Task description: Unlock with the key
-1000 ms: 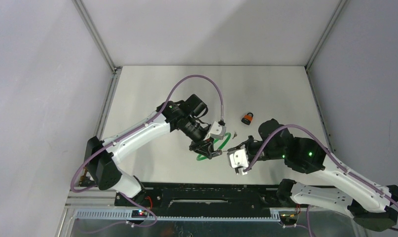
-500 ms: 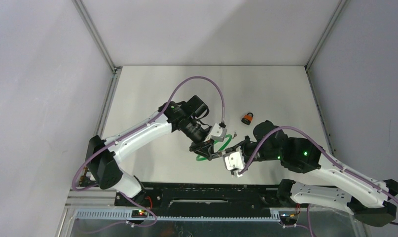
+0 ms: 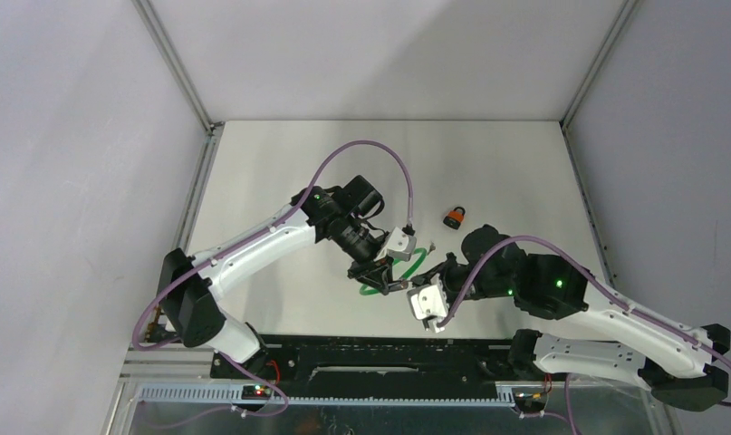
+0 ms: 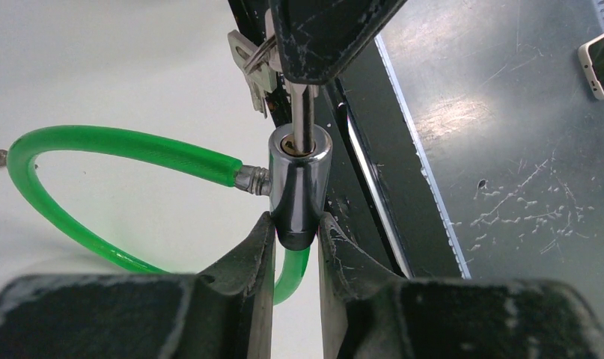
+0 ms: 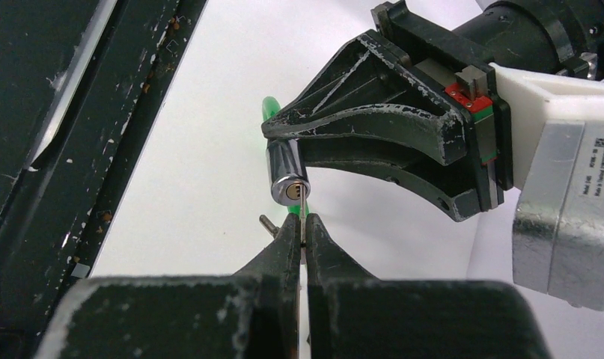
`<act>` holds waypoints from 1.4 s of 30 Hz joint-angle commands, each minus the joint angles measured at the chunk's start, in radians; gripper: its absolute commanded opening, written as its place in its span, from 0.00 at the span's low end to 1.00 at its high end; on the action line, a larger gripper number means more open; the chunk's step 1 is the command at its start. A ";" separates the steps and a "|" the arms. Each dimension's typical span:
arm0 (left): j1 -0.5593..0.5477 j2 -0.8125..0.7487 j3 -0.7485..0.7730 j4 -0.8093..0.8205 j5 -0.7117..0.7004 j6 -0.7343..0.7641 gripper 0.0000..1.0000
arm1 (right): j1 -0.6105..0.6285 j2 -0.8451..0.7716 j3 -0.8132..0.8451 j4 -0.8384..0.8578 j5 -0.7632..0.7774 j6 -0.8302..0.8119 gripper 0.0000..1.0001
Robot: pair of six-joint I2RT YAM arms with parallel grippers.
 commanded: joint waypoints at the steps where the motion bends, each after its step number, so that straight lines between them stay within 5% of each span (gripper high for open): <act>1: -0.007 -0.013 0.028 0.009 0.032 0.022 0.00 | 0.017 0.008 0.020 0.012 0.024 -0.015 0.00; 42: -0.018 0.015 0.055 -0.002 0.013 0.009 0.00 | 0.074 0.037 0.021 -0.006 0.091 -0.025 0.00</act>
